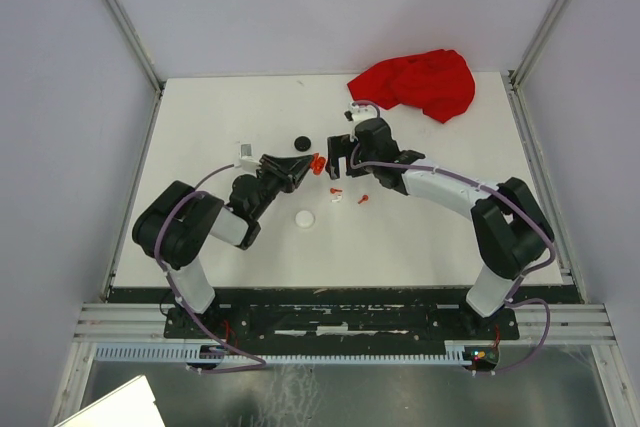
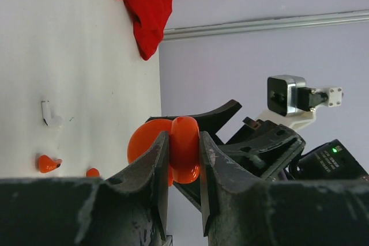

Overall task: Insert the wireless bluetooth earbuds into the charging case
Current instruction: Open the charging case, then pick up the earbud from the center of the board.

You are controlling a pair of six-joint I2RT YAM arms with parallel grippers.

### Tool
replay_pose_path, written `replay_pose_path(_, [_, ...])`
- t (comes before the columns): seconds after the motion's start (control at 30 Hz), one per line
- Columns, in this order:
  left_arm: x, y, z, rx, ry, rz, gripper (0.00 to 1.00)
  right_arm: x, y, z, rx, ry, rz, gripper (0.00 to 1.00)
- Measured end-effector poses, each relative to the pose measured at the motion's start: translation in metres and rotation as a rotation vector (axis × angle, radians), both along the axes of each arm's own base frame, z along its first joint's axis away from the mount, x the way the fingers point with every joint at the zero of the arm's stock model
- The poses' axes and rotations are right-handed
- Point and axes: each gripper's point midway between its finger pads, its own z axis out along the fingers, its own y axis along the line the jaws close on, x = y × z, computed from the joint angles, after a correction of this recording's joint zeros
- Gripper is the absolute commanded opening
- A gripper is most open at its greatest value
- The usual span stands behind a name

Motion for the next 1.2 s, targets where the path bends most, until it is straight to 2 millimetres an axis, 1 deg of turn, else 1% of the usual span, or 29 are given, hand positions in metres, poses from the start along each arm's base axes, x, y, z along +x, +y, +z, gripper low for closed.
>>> replay_pose_path(0.1, [0.0,0.001,0.003,-0.014,-0.007,0.003,0.03,-0.002,-0.001,-0.008,-0.015,0.022,0.001,1.0])
replay_pose_path(0.23, [-0.001,0.003,0.002,-0.021,0.0,0.015,0.03,-0.001,-0.004,-0.009,-0.027,0.02,-0.012,1.0])
replay_pose_path(0.37, [-0.003,0.01,-0.003,-0.015,0.015,0.041,0.03,-0.002,-0.016,-0.016,-0.082,0.03,-0.044,0.98])
replay_pose_path(0.47, [-0.003,0.016,-0.003,-0.015,0.017,0.06,0.03,-0.007,-0.03,-0.024,-0.157,0.06,-0.072,0.93])
replay_pose_path(0.57, [-0.003,0.02,-0.004,-0.015,0.016,0.071,0.03,-0.012,-0.041,-0.028,-0.217,0.085,-0.076,0.81])
replay_pose_path(0.67, [-0.003,0.022,-0.006,-0.014,0.022,0.076,0.03,-0.014,-0.043,-0.03,-0.249,0.099,-0.055,0.71])
replay_pose_path(0.77, [-0.004,0.023,-0.005,-0.023,0.023,0.077,0.03,-0.016,-0.038,-0.031,-0.268,0.112,0.001,0.65])
replay_pose_path(0.93, [-0.002,0.028,0.0,-0.045,0.014,0.088,0.03,-0.015,-0.023,-0.033,-0.297,0.129,0.133,0.62])
replay_pose_path(1.1, [-0.002,0.043,-0.008,-0.05,0.04,0.12,0.03,-0.016,-0.009,-0.036,-0.333,0.139,0.25,0.61])
replay_pose_path(1.2, [-0.004,0.055,-0.017,-0.059,0.074,0.148,0.03,-0.016,0.0,-0.041,-0.36,0.148,0.309,0.57])
